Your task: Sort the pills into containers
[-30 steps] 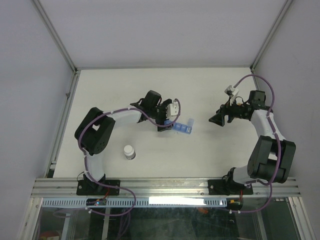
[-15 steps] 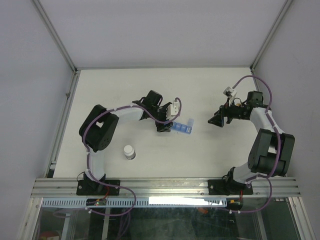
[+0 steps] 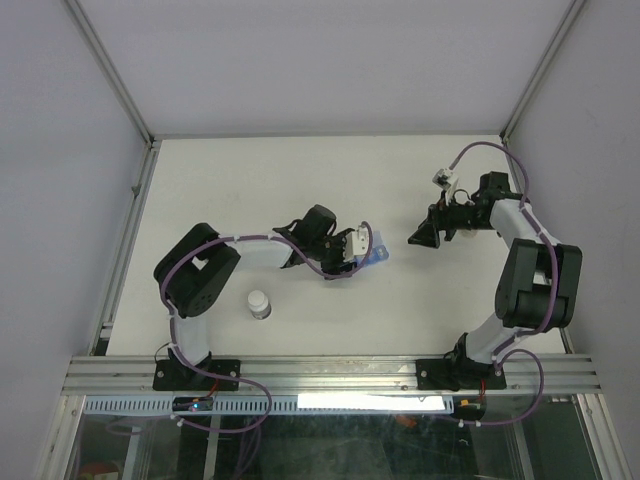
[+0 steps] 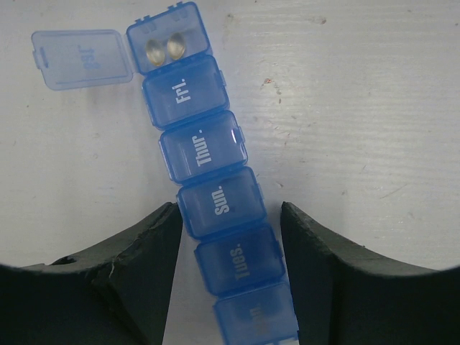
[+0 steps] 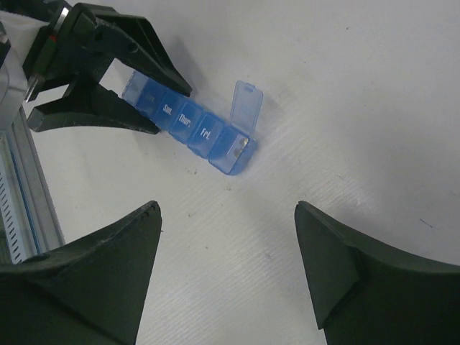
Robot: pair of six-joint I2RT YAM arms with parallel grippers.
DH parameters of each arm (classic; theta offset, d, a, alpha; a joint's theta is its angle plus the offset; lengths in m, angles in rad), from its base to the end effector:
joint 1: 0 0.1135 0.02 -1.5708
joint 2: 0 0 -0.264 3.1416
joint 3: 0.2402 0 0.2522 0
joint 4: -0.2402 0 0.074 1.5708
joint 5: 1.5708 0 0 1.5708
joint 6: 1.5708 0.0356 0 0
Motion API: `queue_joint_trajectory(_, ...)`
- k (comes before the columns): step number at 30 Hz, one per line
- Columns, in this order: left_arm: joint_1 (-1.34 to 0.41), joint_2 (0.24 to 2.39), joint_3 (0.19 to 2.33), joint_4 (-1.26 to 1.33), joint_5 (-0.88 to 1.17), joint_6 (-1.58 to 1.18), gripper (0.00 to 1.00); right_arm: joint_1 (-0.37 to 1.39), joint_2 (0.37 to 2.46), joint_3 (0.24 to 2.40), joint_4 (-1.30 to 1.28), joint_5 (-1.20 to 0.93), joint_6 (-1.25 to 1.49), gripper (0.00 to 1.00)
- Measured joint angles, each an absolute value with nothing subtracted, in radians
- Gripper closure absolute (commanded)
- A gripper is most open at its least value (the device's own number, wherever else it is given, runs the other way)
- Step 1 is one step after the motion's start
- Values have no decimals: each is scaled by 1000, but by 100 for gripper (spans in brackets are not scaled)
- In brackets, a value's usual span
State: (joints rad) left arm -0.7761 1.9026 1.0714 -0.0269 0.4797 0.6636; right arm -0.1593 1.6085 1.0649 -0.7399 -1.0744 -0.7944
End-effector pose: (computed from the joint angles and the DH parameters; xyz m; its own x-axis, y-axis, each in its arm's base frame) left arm 0.2629 -0.2810 0.1427 0.0901 0.6773 -0.7302 0.9918 0.0057 0.1277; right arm 0.2976 -0.0161 0.2147 -0.5419 -0.2571 -0.8002 -0.7950 0.4657 0.3887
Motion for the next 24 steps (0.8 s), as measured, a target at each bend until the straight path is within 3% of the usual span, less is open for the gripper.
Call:
queue_joint_trajectory(7, -813, 1855, 962, 129, 395, 606, 49, -79, 1681, 1132, -747, -1028, -751, 31)
queue_joint_trajectory(13, -813, 1851, 932, 191, 373, 566, 58, -37, 1790, 1242, -747, -997, -690, 53)
queue_joint_trajectory(21, -819, 1851, 919, 221, 366, 560, 62, -4, 1919, 1298, -738, -939, -622, 79)
queue_joint_trajectory(24, -819, 1851, 917, 224, 367, 560, 63, 11, 1945, 1298, -736, -920, -604, 83)
